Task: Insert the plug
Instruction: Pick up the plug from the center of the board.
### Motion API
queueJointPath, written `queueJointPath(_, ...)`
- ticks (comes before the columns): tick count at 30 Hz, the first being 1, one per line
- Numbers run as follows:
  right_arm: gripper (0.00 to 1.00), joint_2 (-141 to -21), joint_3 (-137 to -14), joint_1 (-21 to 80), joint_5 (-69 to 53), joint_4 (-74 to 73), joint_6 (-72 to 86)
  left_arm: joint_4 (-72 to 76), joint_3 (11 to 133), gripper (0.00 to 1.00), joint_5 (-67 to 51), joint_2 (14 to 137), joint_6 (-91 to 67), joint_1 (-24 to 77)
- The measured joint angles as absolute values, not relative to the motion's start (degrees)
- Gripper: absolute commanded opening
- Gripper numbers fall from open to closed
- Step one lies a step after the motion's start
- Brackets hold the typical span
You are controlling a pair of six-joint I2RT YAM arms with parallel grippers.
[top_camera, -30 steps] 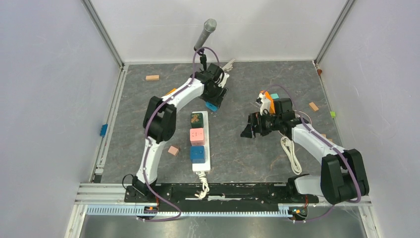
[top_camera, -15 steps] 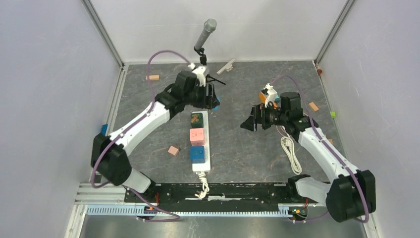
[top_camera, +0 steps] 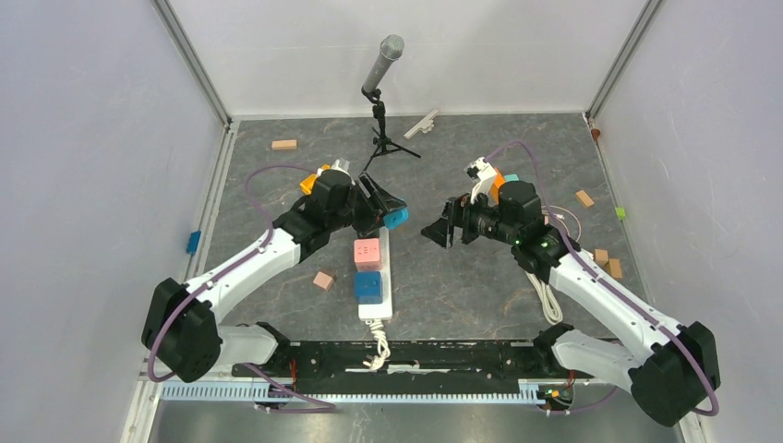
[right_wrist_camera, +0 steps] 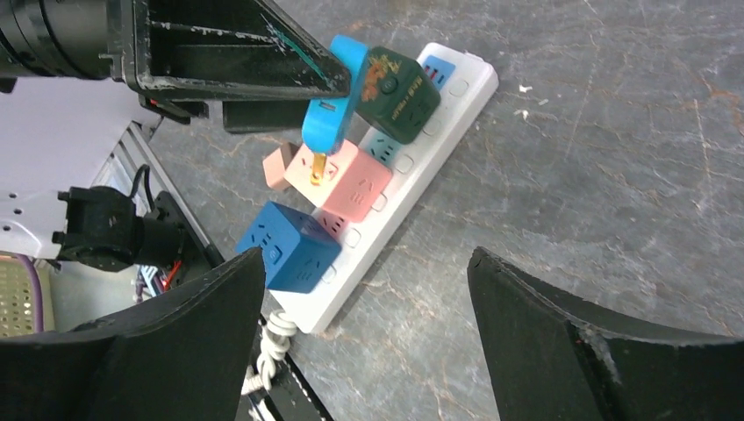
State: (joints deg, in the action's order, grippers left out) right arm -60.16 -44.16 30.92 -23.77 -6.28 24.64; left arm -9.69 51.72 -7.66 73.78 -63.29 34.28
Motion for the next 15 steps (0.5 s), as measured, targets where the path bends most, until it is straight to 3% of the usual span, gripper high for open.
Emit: queueJointPath(15,0.63,-65.1,-43.6,37.1,-17.7,4.5,31.1,-8.4,51.7,0.35,-8.2,73.3,-72.2,38.0)
